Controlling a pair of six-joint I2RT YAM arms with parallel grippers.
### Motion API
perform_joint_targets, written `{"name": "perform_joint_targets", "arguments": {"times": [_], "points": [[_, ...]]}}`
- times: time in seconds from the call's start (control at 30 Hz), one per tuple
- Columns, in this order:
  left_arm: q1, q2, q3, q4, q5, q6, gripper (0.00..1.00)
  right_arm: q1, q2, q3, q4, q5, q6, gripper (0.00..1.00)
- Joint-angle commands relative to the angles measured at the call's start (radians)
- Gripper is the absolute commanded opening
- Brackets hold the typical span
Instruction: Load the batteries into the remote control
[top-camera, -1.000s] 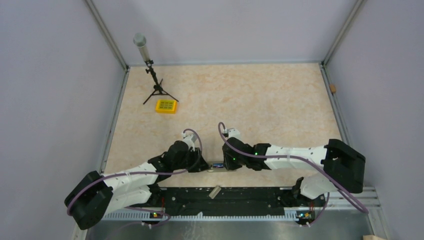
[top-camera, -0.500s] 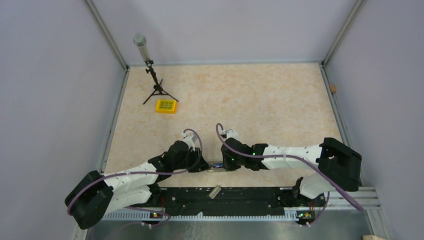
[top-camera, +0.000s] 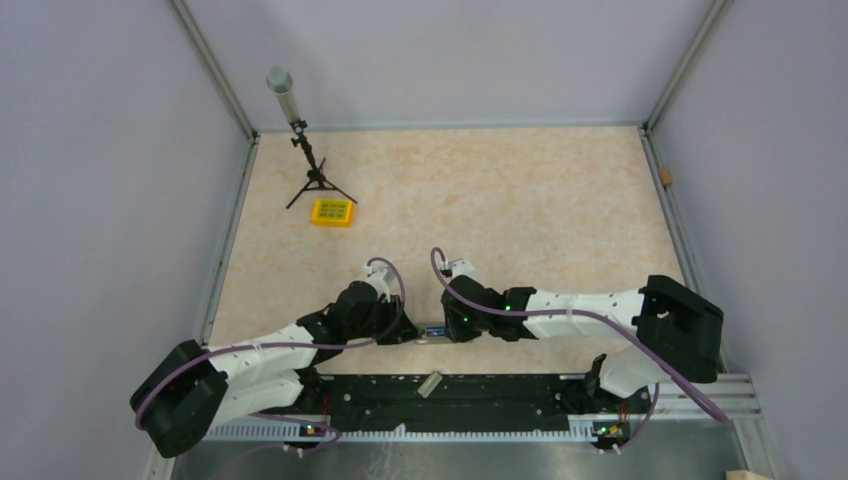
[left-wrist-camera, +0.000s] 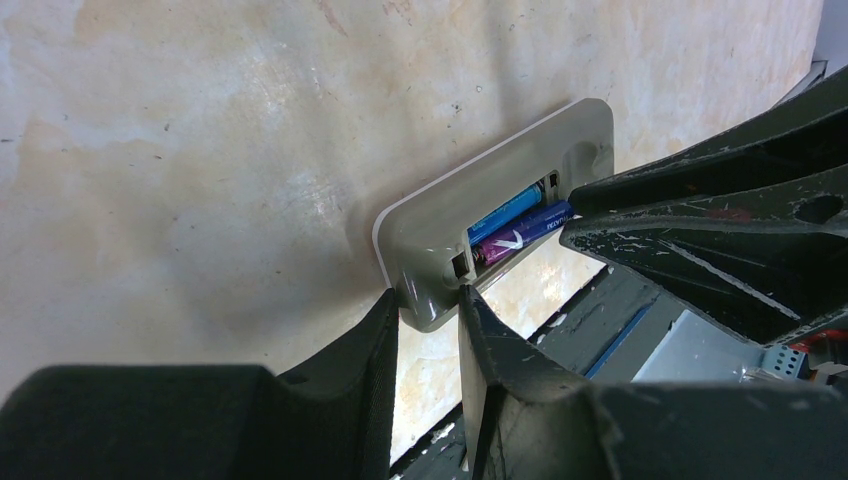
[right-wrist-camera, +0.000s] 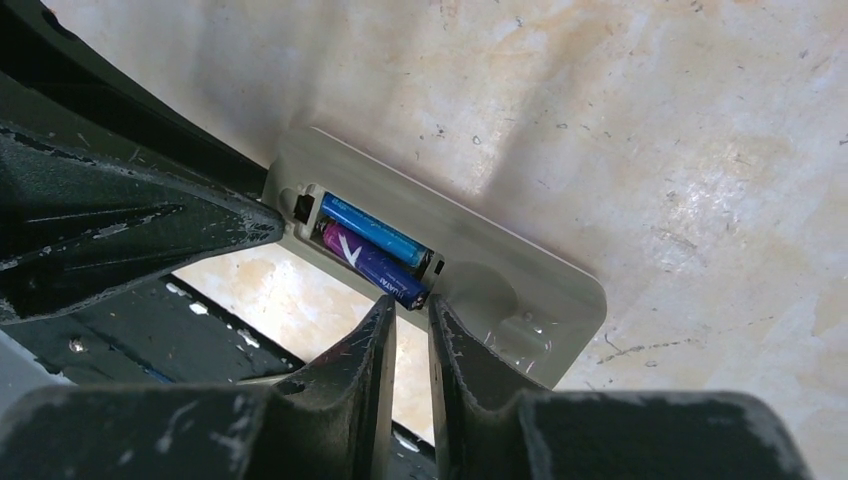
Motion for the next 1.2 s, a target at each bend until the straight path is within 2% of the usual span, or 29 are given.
{"name": "perform_joint_targets", "arguments": {"times": [0.0,1.17], "points": [[0.000,0.011,0.003,0.057,0.015,0.002,0.29,-0.006,-0.024,0.041,-0.013,0.051,-0.008,0.18],[0.000,0.021,0.008,0.065,0.027,0.000,0.28,0.006,0.034,0.064,0.017,0.002,-0.012,0.12]]}}
